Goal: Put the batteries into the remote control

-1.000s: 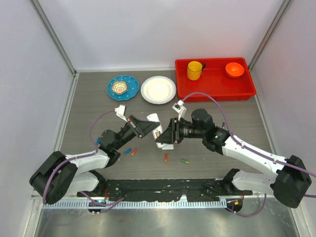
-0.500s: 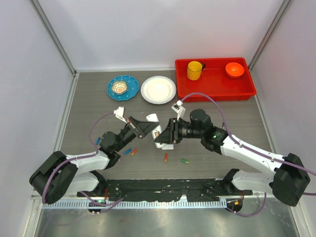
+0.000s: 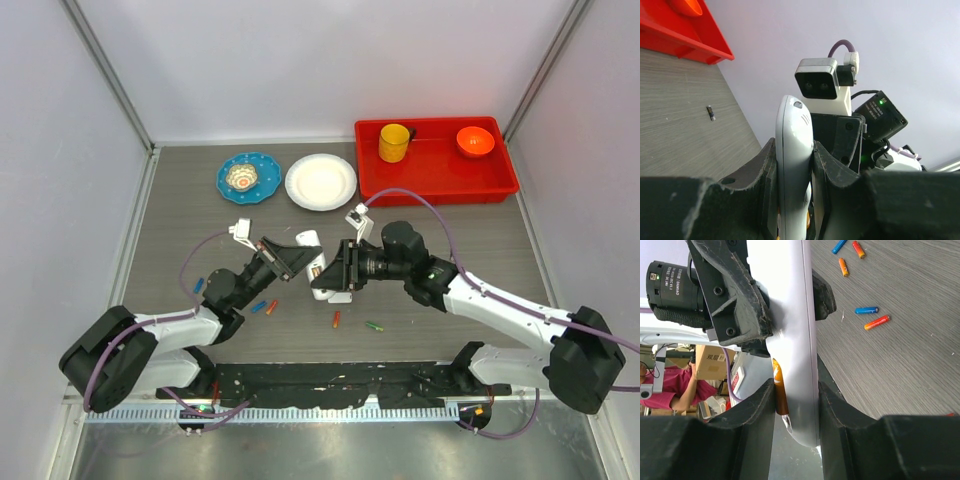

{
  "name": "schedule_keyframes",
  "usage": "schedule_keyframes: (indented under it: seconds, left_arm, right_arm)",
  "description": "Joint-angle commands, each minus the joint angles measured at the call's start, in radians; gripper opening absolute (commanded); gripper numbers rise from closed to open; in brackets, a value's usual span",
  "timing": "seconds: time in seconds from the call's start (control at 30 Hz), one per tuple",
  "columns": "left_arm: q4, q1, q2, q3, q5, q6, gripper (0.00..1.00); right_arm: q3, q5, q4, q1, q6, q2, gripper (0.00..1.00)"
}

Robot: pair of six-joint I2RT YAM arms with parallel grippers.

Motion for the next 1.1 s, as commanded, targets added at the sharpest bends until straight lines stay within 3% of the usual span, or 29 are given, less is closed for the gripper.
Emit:
schedule_keyframes:
  seconds: [0.0, 0.43, 0.63, 0.83, 1.07]
  left_arm:
    - [0.268, -0.075, -0.013, 0.001, 0.118, 0.035, 0.0]
    - [0.268, -0.092, -0.009, -0.007, 0.11, 0.044, 0.0]
    - [0.264, -0.092, -0.016, -0.022, 0.077, 0.069, 0.0]
    - [0.172, -0.091, -0.044, -0.022, 0.049, 0.099, 0.0]
    - [0.057, -0.086, -0.095, -0.009, 0.028, 0.145, 0.0]
  right_arm:
    - [0.037, 0.181, 0.113, -0.011, 0.037, 0.035, 0.4]
    - [0.055, 0.204, 0.121, -0.012, 0.049, 0.06, 0.43]
    - [0.08, 0.075, 0.124, -0.012, 0.028, 0.092, 0.5]
    - [0.104, 0.0, 0.037, -0.008, -0.038, 0.071, 0.6]
    - [0.109, -0.029, -0.028, -0.008, -0.096, 0.017, 0.64]
